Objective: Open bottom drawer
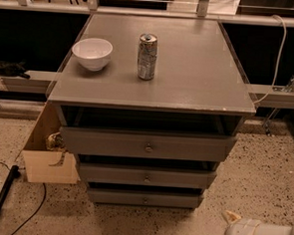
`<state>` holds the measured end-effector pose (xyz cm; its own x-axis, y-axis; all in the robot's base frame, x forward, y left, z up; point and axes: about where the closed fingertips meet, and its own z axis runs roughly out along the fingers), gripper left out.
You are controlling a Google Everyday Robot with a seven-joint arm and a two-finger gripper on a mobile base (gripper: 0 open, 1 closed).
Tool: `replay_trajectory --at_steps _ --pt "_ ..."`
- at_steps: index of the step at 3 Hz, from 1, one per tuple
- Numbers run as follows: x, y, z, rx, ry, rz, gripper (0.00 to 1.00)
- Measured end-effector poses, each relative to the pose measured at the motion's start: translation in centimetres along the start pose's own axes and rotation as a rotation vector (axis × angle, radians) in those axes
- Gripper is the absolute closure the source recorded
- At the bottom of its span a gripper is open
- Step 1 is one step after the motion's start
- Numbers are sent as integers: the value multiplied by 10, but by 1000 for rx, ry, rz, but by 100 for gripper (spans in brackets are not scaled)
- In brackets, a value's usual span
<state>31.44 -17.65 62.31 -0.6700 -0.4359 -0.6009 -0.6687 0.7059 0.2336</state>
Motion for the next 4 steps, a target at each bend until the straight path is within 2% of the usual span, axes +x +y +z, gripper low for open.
replay_trajectory --at_steps 2,4 --pt "-10 -44 70 84 -115 -17 0" --pt "-10 -41 74 80 -131 0 0"
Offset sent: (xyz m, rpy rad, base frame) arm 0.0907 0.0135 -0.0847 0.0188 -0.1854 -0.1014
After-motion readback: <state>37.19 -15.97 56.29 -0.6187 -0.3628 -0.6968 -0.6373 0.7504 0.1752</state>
